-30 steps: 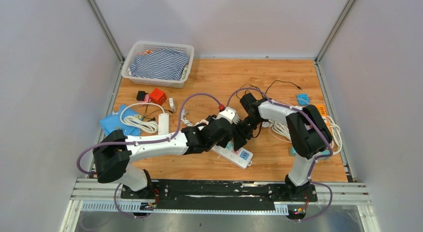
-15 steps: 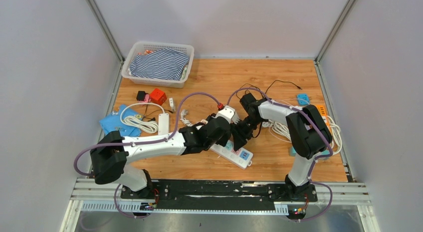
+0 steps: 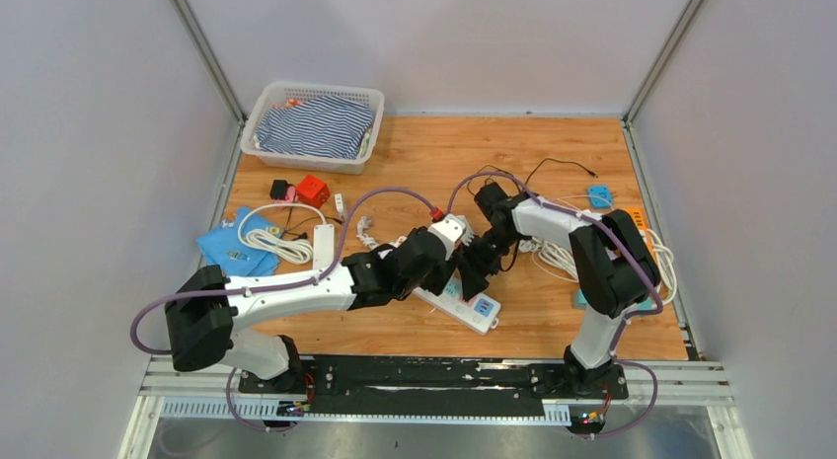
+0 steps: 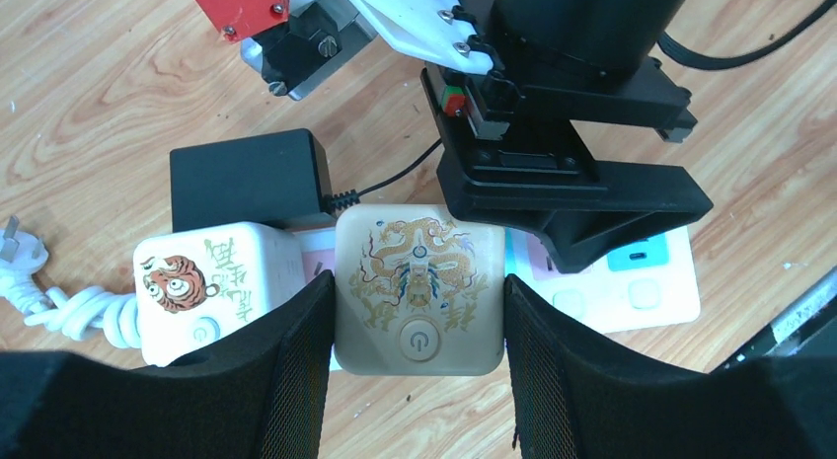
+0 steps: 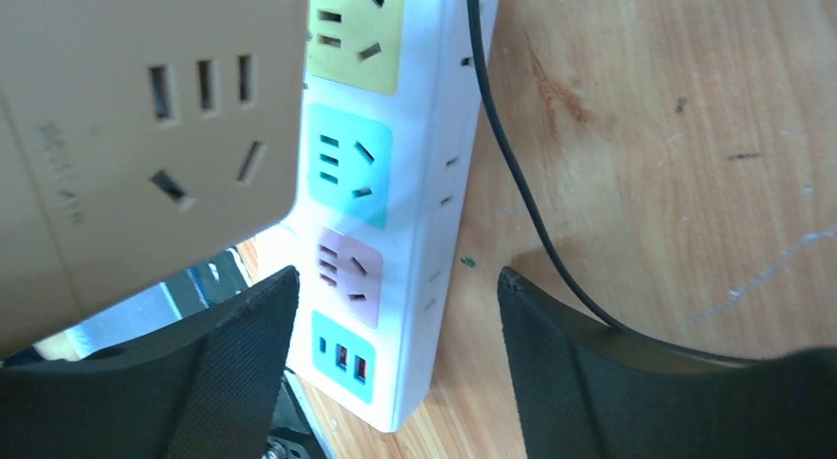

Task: Pull the plug off the socket
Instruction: Remove the plug from the socket, then place the plug at the center of the board.

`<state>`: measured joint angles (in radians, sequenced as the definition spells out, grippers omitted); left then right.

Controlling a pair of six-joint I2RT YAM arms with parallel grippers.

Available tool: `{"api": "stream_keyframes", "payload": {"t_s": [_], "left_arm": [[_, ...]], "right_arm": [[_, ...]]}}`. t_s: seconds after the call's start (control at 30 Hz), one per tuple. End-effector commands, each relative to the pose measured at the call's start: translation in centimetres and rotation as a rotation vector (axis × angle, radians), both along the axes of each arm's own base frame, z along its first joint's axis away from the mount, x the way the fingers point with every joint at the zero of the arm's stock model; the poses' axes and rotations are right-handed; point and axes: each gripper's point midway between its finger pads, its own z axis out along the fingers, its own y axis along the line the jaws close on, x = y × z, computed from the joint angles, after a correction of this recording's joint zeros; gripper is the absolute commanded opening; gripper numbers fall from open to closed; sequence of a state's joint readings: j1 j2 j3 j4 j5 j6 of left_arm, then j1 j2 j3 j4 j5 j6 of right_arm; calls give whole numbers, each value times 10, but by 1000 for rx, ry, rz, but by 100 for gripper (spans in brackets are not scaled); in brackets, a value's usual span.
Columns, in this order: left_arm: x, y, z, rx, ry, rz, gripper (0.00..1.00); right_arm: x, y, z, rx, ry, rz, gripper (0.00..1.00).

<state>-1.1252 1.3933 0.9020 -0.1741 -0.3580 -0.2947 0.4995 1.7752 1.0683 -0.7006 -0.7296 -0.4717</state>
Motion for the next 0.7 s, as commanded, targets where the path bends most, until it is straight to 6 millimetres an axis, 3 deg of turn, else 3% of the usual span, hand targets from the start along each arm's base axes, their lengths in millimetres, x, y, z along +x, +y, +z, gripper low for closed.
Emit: {"api": "stream_keyframes", "payload": {"t_s": [0.0, 0.3, 0.67], "left_arm": [[-1, -6, 22, -67, -51, -48, 0], [-13, -4, 30, -85, -54, -123, 0], [-15, 14, 48, -142, -96, -111, 0]], "right_arm": [[4, -6, 8, -12, -99, 64, 80], [9, -12, 38, 57, -199, 92, 84], [0, -29, 81, 152, -373, 166, 84]]}}
